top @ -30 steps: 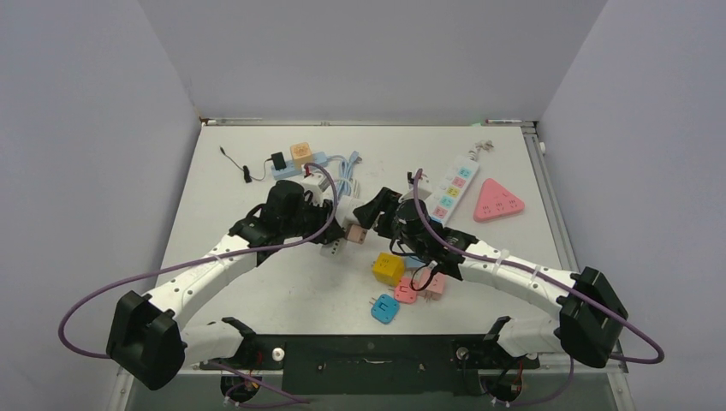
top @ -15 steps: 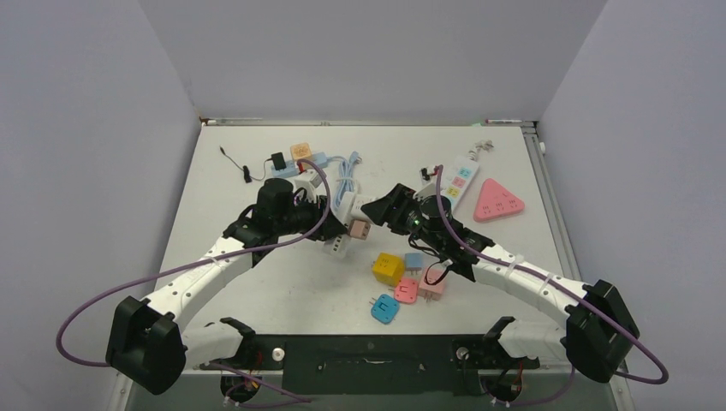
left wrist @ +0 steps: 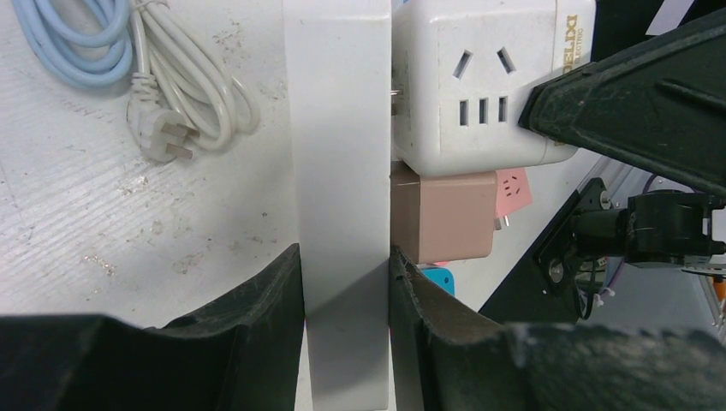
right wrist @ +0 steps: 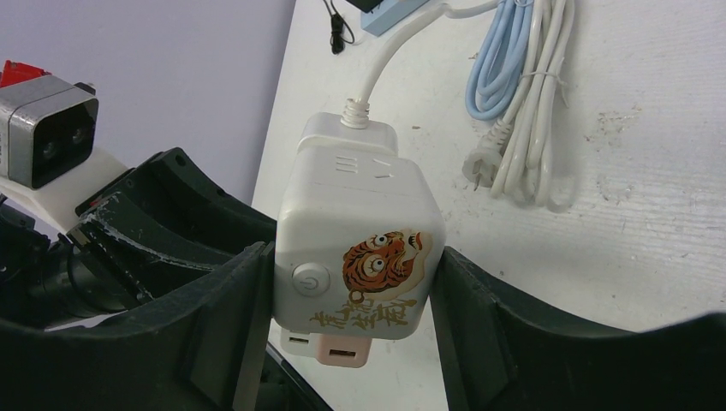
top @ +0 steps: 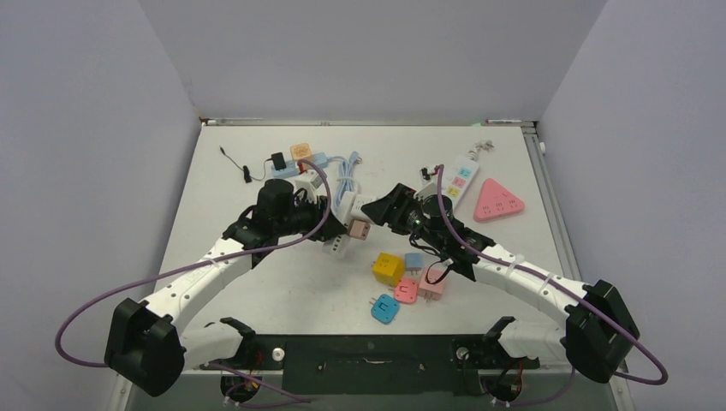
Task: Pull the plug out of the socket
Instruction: Remove the plug from the socket.
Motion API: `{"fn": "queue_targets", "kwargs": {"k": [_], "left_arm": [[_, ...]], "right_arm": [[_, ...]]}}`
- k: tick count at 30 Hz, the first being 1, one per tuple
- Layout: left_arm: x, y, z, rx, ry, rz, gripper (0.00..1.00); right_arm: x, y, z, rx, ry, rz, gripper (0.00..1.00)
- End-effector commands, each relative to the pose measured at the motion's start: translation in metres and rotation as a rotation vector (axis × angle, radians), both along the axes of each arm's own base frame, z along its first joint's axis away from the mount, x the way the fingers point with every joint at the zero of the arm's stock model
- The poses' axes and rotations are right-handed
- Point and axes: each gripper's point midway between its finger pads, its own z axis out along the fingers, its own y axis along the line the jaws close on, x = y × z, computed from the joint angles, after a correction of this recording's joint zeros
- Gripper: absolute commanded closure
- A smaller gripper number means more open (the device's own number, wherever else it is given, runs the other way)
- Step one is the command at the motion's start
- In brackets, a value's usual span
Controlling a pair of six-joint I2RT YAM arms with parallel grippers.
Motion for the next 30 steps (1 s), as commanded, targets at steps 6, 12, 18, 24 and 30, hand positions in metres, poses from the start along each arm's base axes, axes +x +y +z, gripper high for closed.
{"fn": "queue_targets", "kwargs": {"k": [6,12,18,24,30], "left_arm": [[0.007,-0.01,0.043,-0.01,-0.179,-0.014,1.0],[0.009,-0.006,0.037,0.051,-0.184,0.02,1.0],[0.01,-0.003,0.032,0.104,-0.191,0.043,1.0],[0.009,-0.002,0.03,0.149,-0.209,0.052,1.0],[0.01,0.001,0.027,0.185,-0.216,0.069,1.0]], "right_arm": [[0.007,0.008,0.013,0.036,-0.004,-0.011,0.95],[0.008,0.014,0.012,0.01,0.011,-0.025,0.95],[0.006,0.023,0.01,-0.022,0.029,-0.026,0.95],[0.01,0.026,0.008,-0.07,0.042,-0.07,0.95],[0.01,0.025,0.003,-0.141,0.061,-0.1,0.95]]}}
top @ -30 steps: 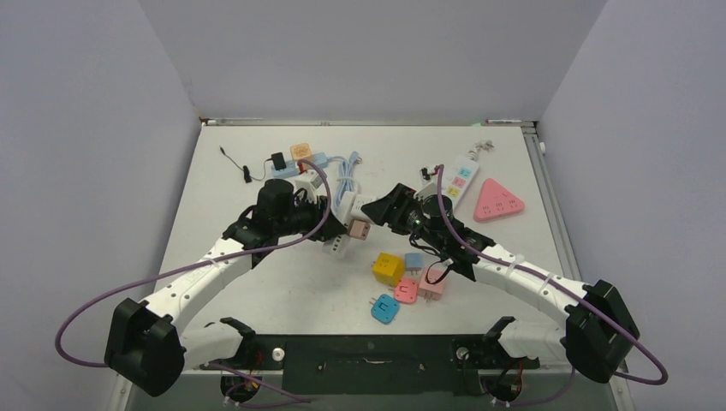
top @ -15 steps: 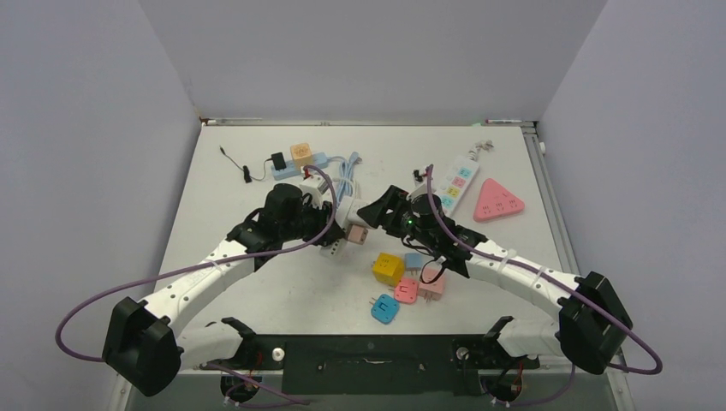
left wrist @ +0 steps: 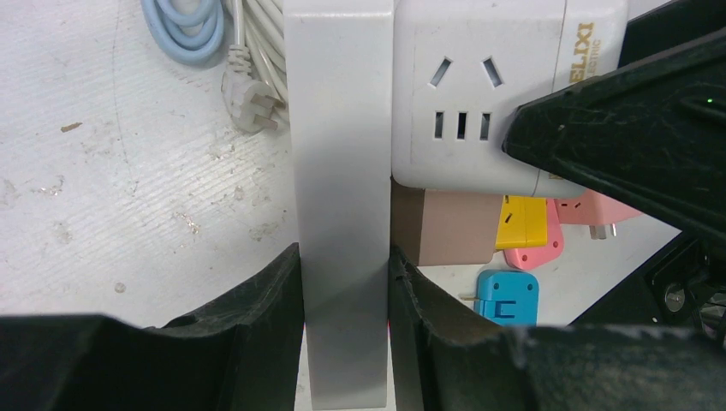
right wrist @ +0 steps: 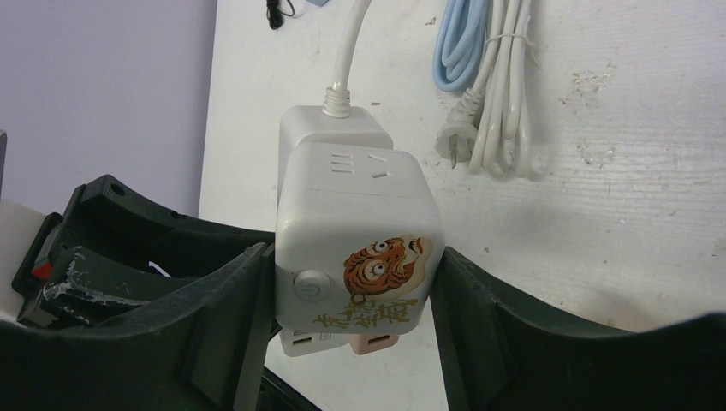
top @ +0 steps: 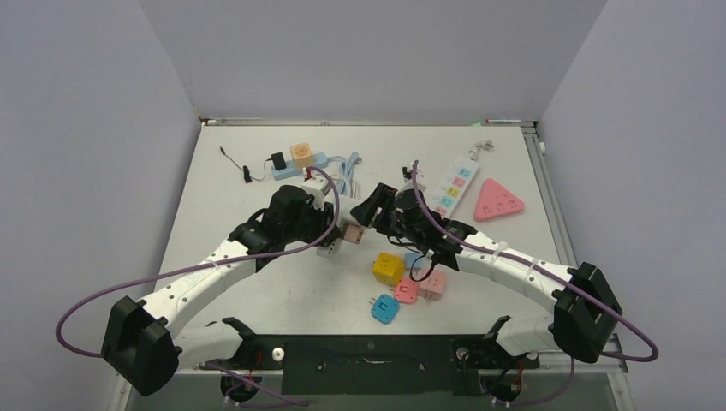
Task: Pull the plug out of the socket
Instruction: Remove the plug from the socket.
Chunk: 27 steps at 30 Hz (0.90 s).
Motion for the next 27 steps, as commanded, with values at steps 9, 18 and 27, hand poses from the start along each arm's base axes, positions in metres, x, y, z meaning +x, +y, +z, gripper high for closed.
{"fn": "queue_targets", "kwargs": {"k": [9,18,27], "left_arm": [[0.008,-0.018,0.049,-0.055,-0.149,-0.055,1.0],[0.003,-0.026,0.059,-0.167,-0.12,-0.105,1.0],[0.007,-0.025,0.075,-0.325,-0.084,-0.159,1.0]], "right_arm": [[0.012,0.002,0.02,-0.024,-0.045,-0.064,0.95],[0.011,-0.002,0.021,0.063,-0.064,-0.047,0.95],[0.013,-0.01,0.029,0.1,-0.087,-0.015,0.95]]}}
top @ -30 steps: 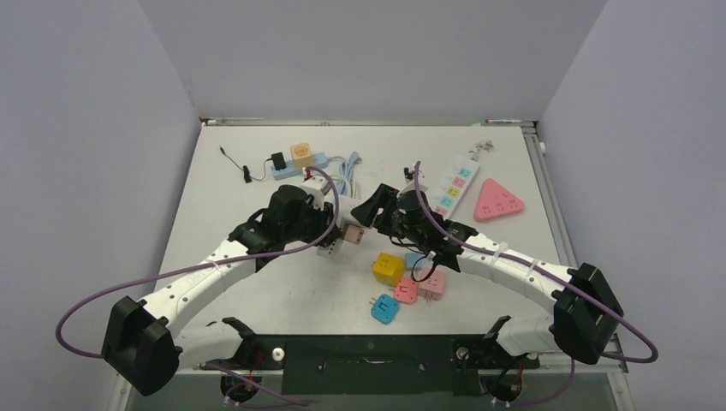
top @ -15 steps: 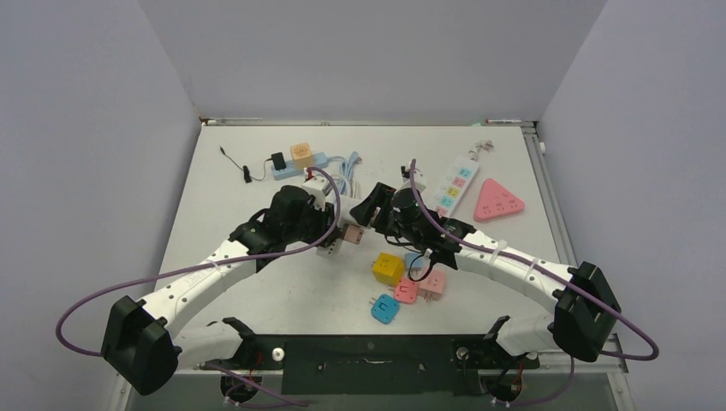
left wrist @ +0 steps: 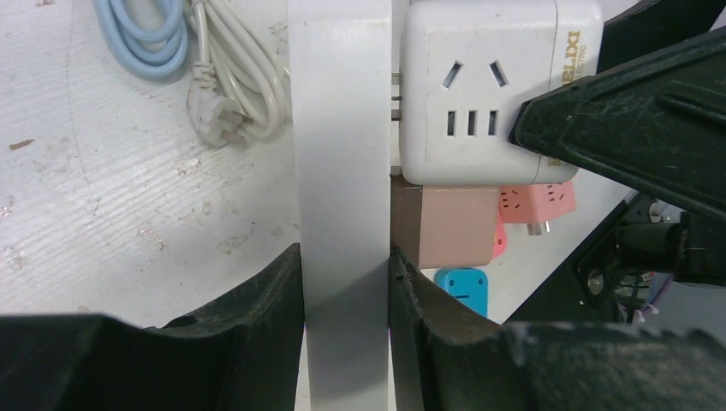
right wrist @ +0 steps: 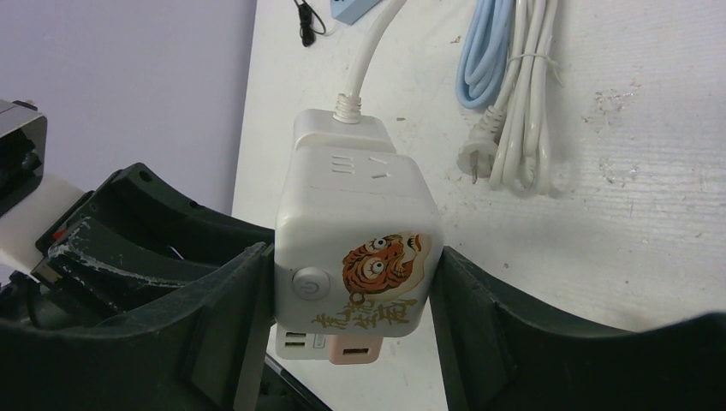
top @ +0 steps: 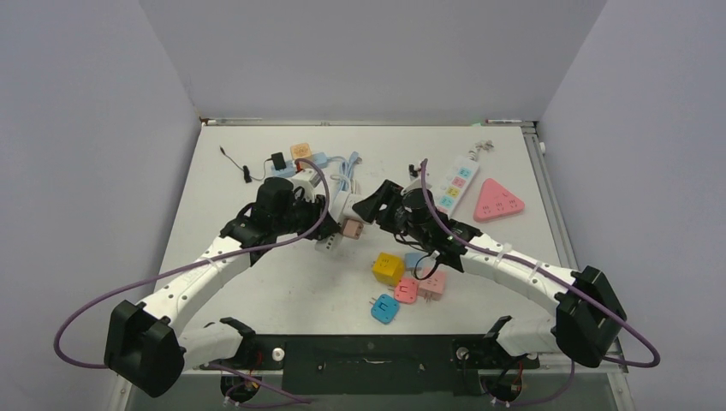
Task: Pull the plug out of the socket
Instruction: Remove the plug from the socket.
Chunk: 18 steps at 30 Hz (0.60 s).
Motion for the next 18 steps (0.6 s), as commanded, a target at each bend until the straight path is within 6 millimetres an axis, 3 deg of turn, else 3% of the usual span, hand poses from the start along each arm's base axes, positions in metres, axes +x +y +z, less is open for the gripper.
{"fn": "queue_targets", "kwargs": {"k": [1,18], "left_arm": [[0.002,-0.026,0.062,-0.213,-0.134,-0.127,1.0],[0.004,-0.025,0.061,-0.222,-0.128,-0.124,1.0]], "right_arm": [[0.008,-0.007,0.022,0.042,-0.075,-0.006,0.95],[0.008,-0.017,0.026,0.128,-0.057,0.041,0.95]]}}
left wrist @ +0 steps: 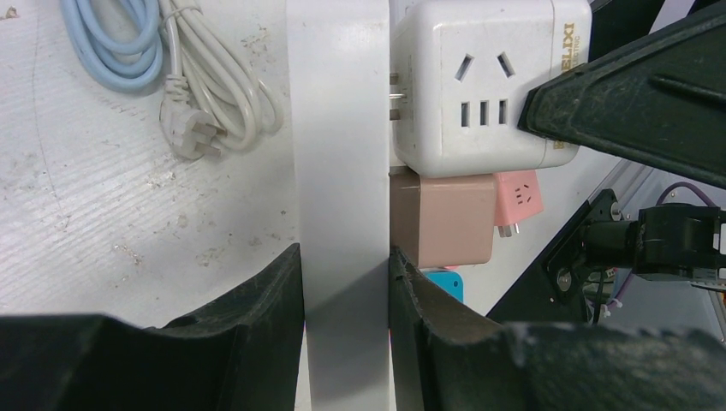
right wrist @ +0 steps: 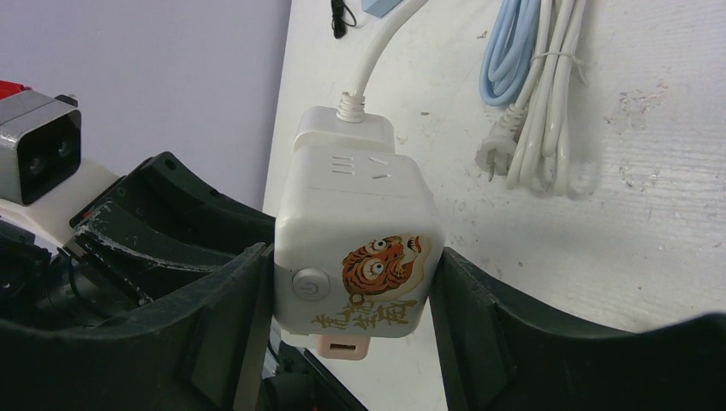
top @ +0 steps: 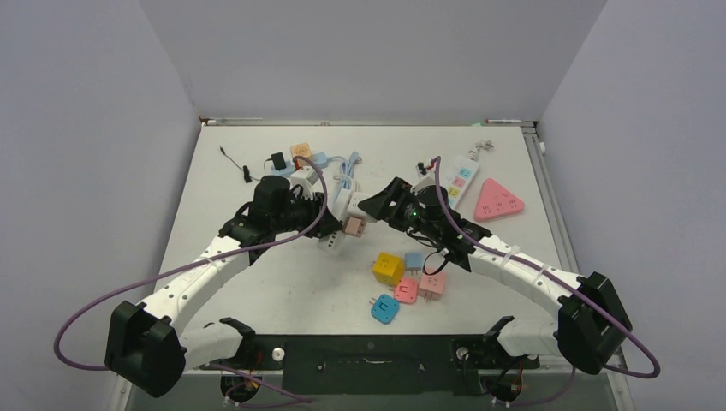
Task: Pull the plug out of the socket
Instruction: Remove the plug from the socket.
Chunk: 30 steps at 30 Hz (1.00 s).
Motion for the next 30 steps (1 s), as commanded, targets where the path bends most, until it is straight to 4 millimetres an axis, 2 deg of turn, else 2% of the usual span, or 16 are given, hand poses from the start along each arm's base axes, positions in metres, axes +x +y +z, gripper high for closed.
{"fn": "queue_targets", "kwargs": {"k": [1,10,30], "left_arm": [[0.006,-0.016,0.047,-0.112,-0.148,-0.068,1.0],[0.01,-0.011,0.031,-0.007,-0.148,-0.004,1.0],[0.011,-0.008,0.022,0.076,-0.149,0.026,1.0]], "right_arm": [[0.006,-0.005,0.016,0.029,-0.054,-0.019,0.95],[0.008,-0.005,0.012,0.013,-0.037,-0.028,0.95],[0.01,-0.004,-0.004,-0.151,0.027,-0.11,0.95]]}}
